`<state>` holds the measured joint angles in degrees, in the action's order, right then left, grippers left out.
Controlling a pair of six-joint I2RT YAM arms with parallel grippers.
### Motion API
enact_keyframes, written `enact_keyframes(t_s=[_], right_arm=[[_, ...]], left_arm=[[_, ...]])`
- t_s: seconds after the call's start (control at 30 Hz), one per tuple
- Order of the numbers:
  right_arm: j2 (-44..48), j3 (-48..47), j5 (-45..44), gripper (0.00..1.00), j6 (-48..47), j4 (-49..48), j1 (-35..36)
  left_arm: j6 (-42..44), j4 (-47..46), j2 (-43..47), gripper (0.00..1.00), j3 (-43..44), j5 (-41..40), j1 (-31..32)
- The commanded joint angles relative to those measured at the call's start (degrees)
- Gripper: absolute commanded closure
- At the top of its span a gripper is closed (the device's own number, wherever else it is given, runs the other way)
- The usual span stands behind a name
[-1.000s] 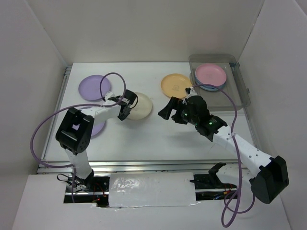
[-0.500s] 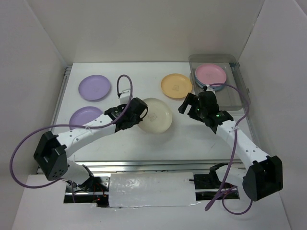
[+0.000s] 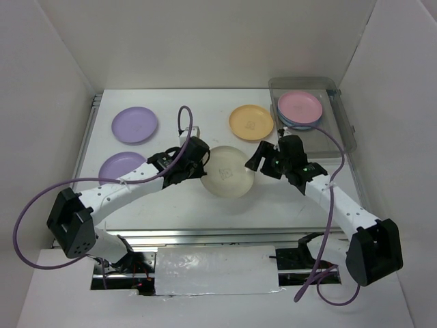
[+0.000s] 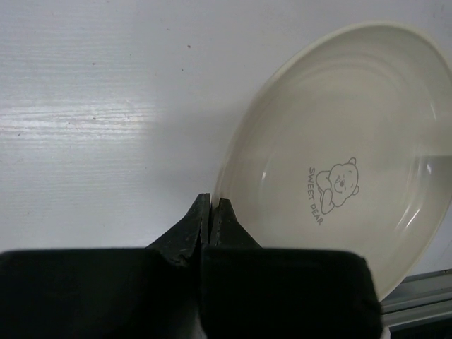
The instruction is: Place the plates into the plastic bin on the countertop
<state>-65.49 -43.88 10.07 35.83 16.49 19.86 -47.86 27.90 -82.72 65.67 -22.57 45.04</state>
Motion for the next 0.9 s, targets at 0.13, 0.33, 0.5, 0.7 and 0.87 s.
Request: enact_keyframes(t_s=[0.13, 0.33, 0.5, 0.7, 0.87], right_arm=[[-1.92, 0.99, -0.65, 0.43, 0.37, -3.66, 3.16], [-2.26, 0.11, -0.57, 0.88, 1.34, -4.1, 3.61], [-4.99, -4.19, -0.31, 1.0, 1.52, -2.78, 1.95], [-11.05, -19.65, -8.3, 1.0, 5.11, 4.25, -8.76], [-21.41, -35.53, -9.71, 1.0, 12.06, 7.41, -24.46]], left_arm=[[1.54, -3.73, 2.65, 1.0, 0.78, 4.45, -2.32], [1.36, -9.34, 3.26, 1.0, -2.64, 8.58, -6.18], [0.84, -11.03, 2.48, 0.94, -1.78, 12.55, -10.75], [-5.4, 6.01, 2.03, 0.01, 4.46, -0.01, -12.52], [-6.11, 10.68, 10.63, 0.01, -0.35, -3.97, -13.04]])
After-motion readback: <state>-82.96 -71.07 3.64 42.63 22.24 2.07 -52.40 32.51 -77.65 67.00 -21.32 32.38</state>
